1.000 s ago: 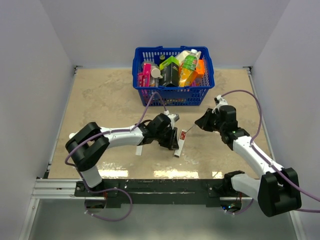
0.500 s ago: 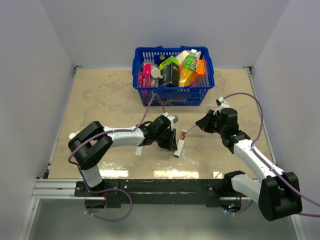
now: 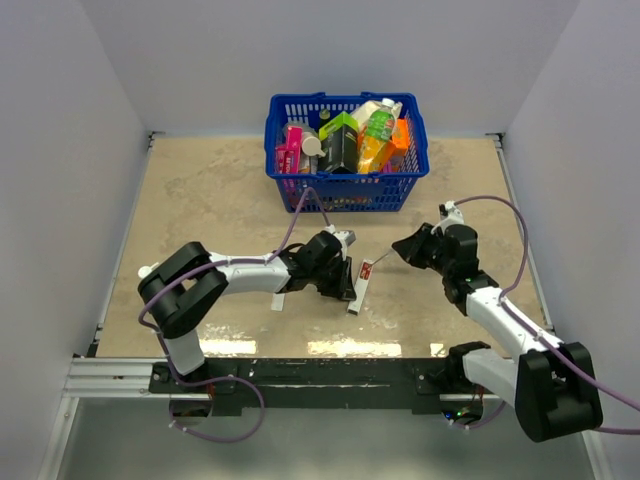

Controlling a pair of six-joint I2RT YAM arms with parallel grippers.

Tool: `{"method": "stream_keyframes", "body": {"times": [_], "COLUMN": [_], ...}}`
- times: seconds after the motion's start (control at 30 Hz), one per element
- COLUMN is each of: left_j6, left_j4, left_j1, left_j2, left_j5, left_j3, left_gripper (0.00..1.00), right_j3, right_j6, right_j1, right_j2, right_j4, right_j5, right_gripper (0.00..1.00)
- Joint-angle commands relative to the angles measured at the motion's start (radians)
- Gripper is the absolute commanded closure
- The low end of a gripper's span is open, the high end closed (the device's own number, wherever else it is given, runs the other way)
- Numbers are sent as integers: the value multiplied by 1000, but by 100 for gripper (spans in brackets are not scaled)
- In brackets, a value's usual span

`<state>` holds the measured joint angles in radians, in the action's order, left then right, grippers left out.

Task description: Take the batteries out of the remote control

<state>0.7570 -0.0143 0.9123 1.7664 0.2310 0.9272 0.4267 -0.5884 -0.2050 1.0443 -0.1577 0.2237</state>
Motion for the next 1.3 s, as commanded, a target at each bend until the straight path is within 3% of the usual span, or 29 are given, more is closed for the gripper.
{"method": "stream_keyframes", "body": {"times": [0.0,0.57,1.27], "left_j6": [22,45,90], "left_j4": [-27,-27,-84], "left_j1": [3,3,3], "left_j2": [19,5,-4], "left_j5": [-19,-36,-39], "left_j3": [-14,-34,-50], "left_gripper": [77,78,77], "right_j3": [-59,-109,-121], "right_j6": [0,-91,-100], "right_j1": [6,32,30], "right_j2": [33,43,125], "right_j4": [64,9,-123], "right_j5": [-43,-34,151], "right_gripper": [100,100,100]}}
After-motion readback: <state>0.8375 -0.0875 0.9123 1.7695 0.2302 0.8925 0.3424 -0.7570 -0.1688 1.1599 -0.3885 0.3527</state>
